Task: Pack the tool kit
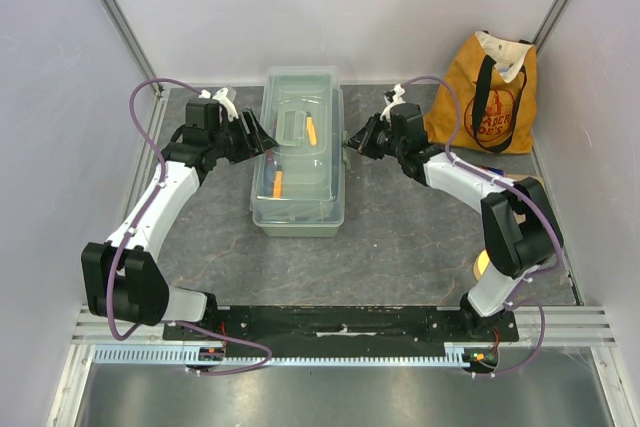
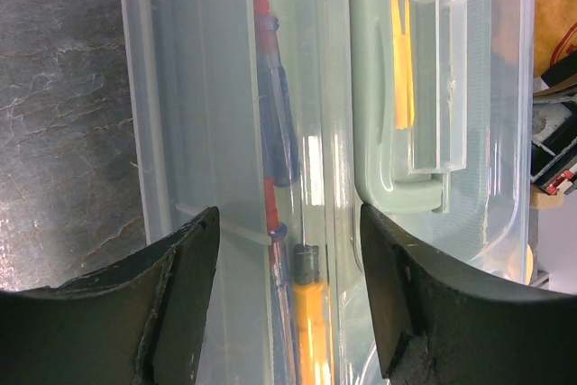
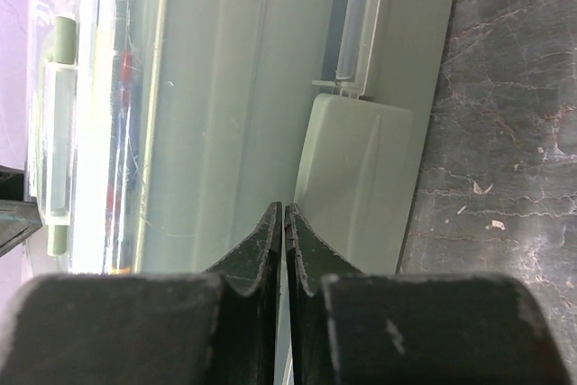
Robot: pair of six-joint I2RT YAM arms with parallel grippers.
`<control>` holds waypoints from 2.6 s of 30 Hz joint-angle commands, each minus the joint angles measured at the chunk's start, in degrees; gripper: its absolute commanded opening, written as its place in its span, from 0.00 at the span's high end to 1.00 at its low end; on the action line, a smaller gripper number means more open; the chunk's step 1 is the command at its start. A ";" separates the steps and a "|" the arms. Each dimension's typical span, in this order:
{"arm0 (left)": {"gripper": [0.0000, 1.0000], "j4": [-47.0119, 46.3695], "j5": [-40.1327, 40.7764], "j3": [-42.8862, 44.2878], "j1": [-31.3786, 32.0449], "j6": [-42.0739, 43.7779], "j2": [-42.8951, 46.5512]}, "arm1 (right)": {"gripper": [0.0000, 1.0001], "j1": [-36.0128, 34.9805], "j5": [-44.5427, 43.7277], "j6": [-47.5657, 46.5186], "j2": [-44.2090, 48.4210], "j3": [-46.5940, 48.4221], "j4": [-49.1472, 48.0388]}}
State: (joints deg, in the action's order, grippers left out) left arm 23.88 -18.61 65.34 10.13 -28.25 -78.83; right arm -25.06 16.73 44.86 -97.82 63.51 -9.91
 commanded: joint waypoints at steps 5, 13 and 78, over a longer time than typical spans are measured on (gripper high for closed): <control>0.32 5.92 0.77 -2.68 1.56 3.03 -2.56 | 0.87 -1.49 -1.87 -2.41 4.48 5.05 7.27; 0.31 6.09 0.77 -2.59 1.47 3.11 -2.47 | 0.86 0.71 -8.72 -6.79 9.05 6.63 14.65; 0.30 10.21 13.59 1.36 0.24 1.09 5.96 | 0.91 2.47 -29.90 -14.36 7.01 -0.30 20.89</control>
State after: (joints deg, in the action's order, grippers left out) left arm 23.81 -13.91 64.86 10.83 -28.36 -76.84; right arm -25.32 -3.25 31.46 -97.97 66.15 5.52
